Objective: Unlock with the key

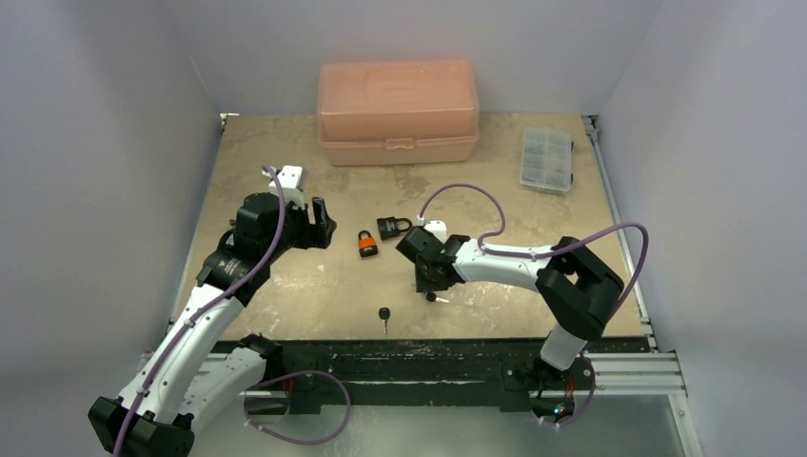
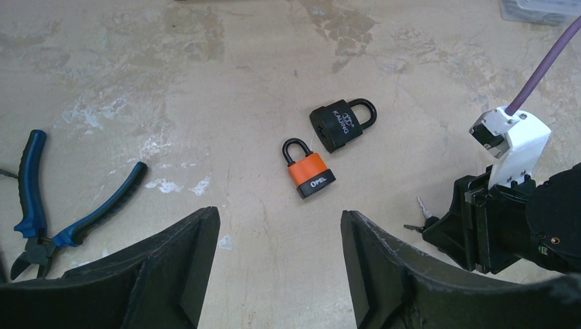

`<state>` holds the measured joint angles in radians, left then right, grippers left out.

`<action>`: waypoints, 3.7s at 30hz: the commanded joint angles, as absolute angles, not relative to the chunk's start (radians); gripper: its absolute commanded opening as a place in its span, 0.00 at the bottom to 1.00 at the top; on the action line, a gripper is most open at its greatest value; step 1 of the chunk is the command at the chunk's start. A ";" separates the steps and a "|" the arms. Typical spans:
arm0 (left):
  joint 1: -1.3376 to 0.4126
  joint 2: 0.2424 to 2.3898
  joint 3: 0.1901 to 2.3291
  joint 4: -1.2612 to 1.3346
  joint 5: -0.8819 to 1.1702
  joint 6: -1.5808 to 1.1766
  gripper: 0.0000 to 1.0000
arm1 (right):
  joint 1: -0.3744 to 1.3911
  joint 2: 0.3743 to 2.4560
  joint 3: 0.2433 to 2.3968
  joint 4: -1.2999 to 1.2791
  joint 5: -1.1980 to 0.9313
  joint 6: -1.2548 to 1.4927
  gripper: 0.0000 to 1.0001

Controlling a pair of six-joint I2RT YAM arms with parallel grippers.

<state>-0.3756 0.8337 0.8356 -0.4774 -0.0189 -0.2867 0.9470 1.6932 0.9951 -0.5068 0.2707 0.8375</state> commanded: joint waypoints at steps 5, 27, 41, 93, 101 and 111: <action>-0.380 0.833 0.833 -0.443 -0.023 -0.282 0.69 | 0.948 1.673 1.019 -0.514 0.332 0.831 0.18; -0.380 0.802 0.709 -0.147 0.372 -0.729 0.67 | 0.959 1.283 0.915 -0.234 0.341 0.452 0.14; -0.518 0.938 0.636 0.174 0.385 -0.953 0.62 | 0.997 1.115 0.828 -0.024 0.194 0.313 0.11; -0.670 0.794 0.778 0.204 0.432 -0.732 0.00 | 1.034 0.709 0.657 0.302 -0.246 0.359 0.91; -0.670 0.771 0.822 0.231 0.538 -0.729 0.00 | 1.034 0.717 0.704 0.371 -0.207 0.399 0.84; -0.671 0.770 0.798 0.299 0.564 -0.762 0.00 | 1.034 0.824 0.762 0.441 -0.246 0.432 0.74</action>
<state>-0.6720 0.7757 0.7822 0.2211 0.5365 -0.7589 1.0332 0.8036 0.7025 0.3576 -0.2218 0.4080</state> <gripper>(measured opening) 0.034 0.763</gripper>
